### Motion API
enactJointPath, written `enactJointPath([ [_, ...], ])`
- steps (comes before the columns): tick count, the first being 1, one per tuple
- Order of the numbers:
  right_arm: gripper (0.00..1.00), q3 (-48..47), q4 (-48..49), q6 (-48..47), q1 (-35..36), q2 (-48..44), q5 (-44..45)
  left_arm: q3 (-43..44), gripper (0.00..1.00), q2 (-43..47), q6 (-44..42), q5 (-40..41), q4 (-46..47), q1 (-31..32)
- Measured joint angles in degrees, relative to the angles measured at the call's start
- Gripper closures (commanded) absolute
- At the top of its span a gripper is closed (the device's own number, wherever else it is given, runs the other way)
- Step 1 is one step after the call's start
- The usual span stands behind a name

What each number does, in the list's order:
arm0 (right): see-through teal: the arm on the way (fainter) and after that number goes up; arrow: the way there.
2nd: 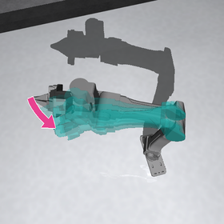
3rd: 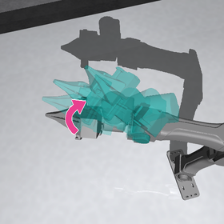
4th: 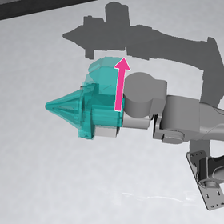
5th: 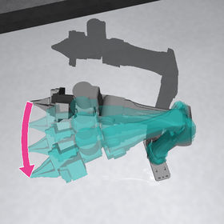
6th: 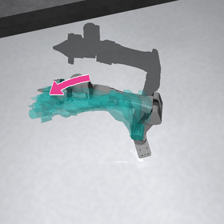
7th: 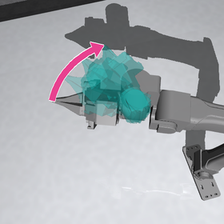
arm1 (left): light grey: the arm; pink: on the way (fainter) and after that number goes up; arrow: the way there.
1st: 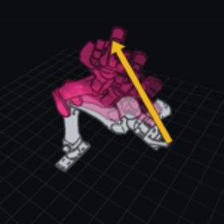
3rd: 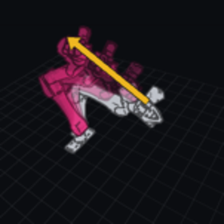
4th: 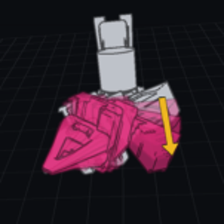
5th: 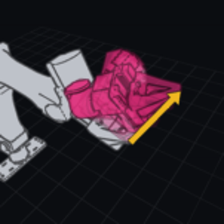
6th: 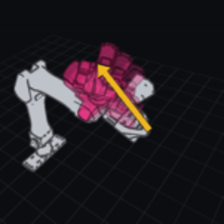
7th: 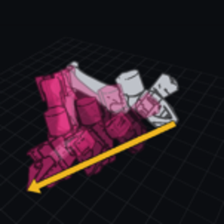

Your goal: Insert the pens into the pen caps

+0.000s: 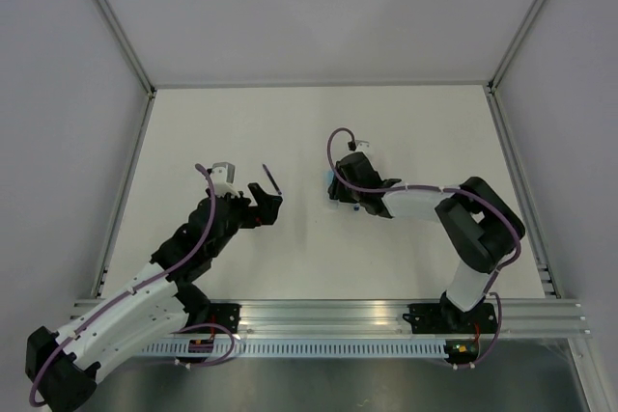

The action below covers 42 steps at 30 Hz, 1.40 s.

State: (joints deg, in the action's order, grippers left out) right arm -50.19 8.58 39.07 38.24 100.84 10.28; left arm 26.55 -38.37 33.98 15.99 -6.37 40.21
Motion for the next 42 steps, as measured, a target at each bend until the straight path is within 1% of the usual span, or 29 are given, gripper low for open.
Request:
enactJointPath([
  [4,0.52,-1.42,-6.1,-1.92,0.0,-4.92,0.76,0.07,0.0,-0.02,-0.22,-0.02,-0.7,0.02],
  [8,0.51,-1.81,-10.73,-5.44,0.0,-15.52,-0.35,0.96,0.01,-1.73,-0.22,1.66,-2.54,0.0],
  [12,0.52,-2.32,-12.33,-8.74,0.0,-23.58,-3.26,5.66,0.02,-8.2,0.28,5.35,-6.99,-1.01],
  [15,0.52,0.87,-10.62,-10.47,0.26,-27.5,-6.01,9.46,0.03,-14.08,1.81,6.45,-8.96,-2.84],
  [18,0.52,4.76,-10.54,-11.08,0.39,-28.28,-8.52,13.81,0.04,-20.63,3.89,6.38,-12.41,-5.75],
  [21,0.52,7.52,-10.78,-11.45,0.42,-28.24,-10.75,18.23,0.06,-27.63,7.45,4.63,-15.93,-12.07],
  [22,0.52,7.89,-10.75,-11.5,0.46,-28.26,-11.15,18.82,0.08,-29.09,8.68,4.0,-16.81,-14.29],
  [23,0.52,8.11,-10.69,-11.56,0.48,-28.35,-11.45,19.06,0.14,-30.18,9.97,3.3,-17.84,-16.26],
  [24,0.52,8.2,-10.64,-11.69,0.52,-28.52,-11.67,19.06,0.15,-30.97,10.99,3.04,-18.69,-17.55],
  [27,0.52,8.44,-9.57,-12.13,0.55,-29.14,-12.04,19.06,0.15,-32.09,12.52,1.97,-21.16,-18.45],
  [29,0.52,8.44,-9.14,-12.55,0.83,-29.16,-11.91,19.06,0.13,-31.52,13.42,1.73,-22.69,-18.32],
  [30,0.48,8.41,-9.16,-12.72,1.2,-28.92,-11.45,19.06,0.12,-30.73,14.03,1.99,-23.58,-18.34],
  [33,0.47,5.33,-10.91,-14.1,4.11,-24.81,-6.84,18.8,0.1,-25.57,16.48,3.61,-26.36,-18.71],
  [35,0.46,0.02,-12.66,-15.17,5.95,-18.73,-5.09,18.03,0.07,-19.28,18.49,4.96,-27.93,-19.28],
  [38,0.45,-9.77,-15.1,-16.48,7.8,-9.4,-4.33,17.31,0.07,-10.16,21.79,5.51,-30.32,-20.09],
  [40,0.44,-17.49,-16.96,-17.51,8.79,-3.08,-3.91,17.46,0.07,-7.48,24.44,5.57,-32.57,-20.39],
  [42,0.44,-22.82,-18.67,-18.29,9.68,1.07,-3.91,17.81,0.07,-7.82,27.52,5.6,-36.11,-20.57],
])
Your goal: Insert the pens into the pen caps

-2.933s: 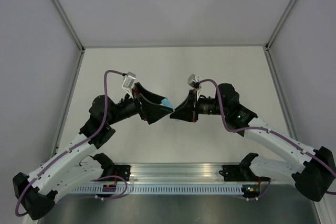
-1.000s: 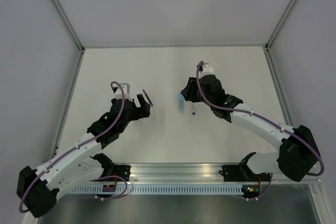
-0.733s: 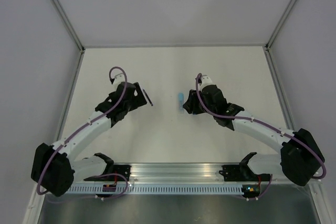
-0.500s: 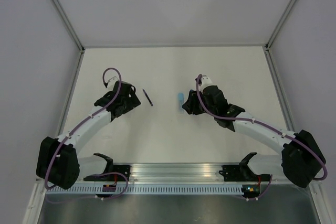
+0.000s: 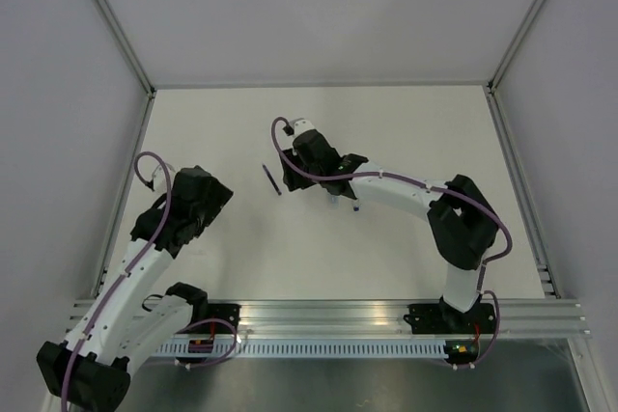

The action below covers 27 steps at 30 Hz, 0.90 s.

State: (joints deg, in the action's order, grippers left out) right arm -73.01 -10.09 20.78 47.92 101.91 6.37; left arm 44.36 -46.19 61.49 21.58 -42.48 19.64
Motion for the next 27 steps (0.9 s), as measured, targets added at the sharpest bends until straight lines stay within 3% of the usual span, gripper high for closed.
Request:
enactJointPath([
  [7,0.44,-17.79,-5.07,-3.69,1.75,16.15,-3.26,0.68,0.08,-5.46,12.09,0.94,-13.14,-0.98],
  [13,0.44,-25.83,-9.44,-4.79,1.97,26.1,-4.5,-1.66,0.08,-3.37,17.73,1.44,-16.2,-2.91],
  [21,0.44,-33.03,-12.28,-6.12,2.12,31.5,-2.01,-4.04,0.06,-4.85,20.33,1.22,-16.76,-4.17],
  [27,0.49,-35.17,-13.55,-7.54,2.21,33.48,0.09,-6.32,0.08,-1.14,22.84,1.22,-17.4,-4.2],
])
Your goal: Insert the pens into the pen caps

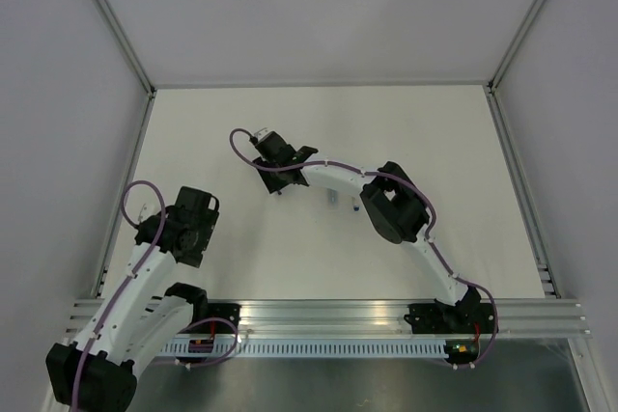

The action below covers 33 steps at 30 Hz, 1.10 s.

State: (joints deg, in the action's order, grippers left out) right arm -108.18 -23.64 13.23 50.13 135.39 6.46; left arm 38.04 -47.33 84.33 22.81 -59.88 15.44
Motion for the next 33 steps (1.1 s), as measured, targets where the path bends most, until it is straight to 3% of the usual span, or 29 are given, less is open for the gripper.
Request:
enactJointPath([
  [7,0.6,-4.17,-3.39,-1.05,0.94,2.36,3.34,0.0,0.08,2.45,3.19,-1.68,-1.36,0.0],
  [13,0.91,-8.98,-7.78,-0.52,1.4,4.63,3.85,-0.07,0.14,2.21,5.44,-3.67,-1.49,0.0],
  [16,1.0,-9.53,-8.94,0.24,1.42,4.85,3.98,-0.94,0.14,2.27,7.39,-3.85,-1.6,0.0],
  [20,1.0,-7.17,-8.17,0.68,1.25,3.63,3.91,-2.03,0.14,1.77,8.94,-3.89,-1.73,0.0],
  [33,1.0,25.53,2.05,1.97,-1.22,-16.41,-1.64,-2.43,0.16,-7.93,11.34,-3.45,0.15,-3.61],
])
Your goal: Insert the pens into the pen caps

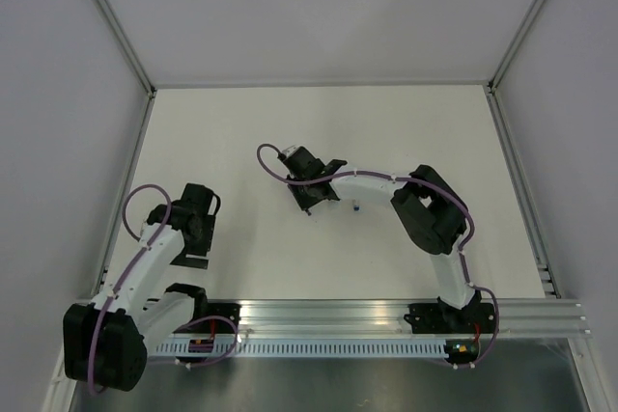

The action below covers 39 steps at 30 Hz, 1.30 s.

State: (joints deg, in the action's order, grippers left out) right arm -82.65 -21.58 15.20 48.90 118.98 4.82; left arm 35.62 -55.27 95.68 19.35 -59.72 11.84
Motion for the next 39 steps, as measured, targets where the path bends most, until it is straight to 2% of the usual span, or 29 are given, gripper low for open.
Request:
enactJointPath([
  [10,1.0,1.62,3.37,0.0,1.03,-0.37,-3.19,-0.09,0.19,-5.4,-1.03,-1.51,1.31,-13.79],
  [16,1.0,1.75,4.26,-0.02,1.01,-0.31,-4.2,-0.13,0.23,-8.83,-1.03,-1.68,1.42,-15.56],
  [25,1.0,2.19,5.57,-0.26,1.07,-0.31,-5.49,-0.7,0.27,-17.16,-2.75,-3.23,6.82,-18.27],
  [34,1.0,2.19,5.6,-0.48,1.14,-0.31,-5.46,-0.24,0.39,-19.34,-4.79,-3.43,9.44,-19.39],
  [36,1.0,2.19,5.6,-0.52,1.14,-0.31,-5.46,0.55,0.45,-20.46,-5.33,-3.43,9.73,-19.5],
  [39,1.0,2.19,5.6,-0.66,1.14,-0.31,-5.46,2.21,0.63,-22.71,-6.14,-3.39,10.43,-19.54],
])
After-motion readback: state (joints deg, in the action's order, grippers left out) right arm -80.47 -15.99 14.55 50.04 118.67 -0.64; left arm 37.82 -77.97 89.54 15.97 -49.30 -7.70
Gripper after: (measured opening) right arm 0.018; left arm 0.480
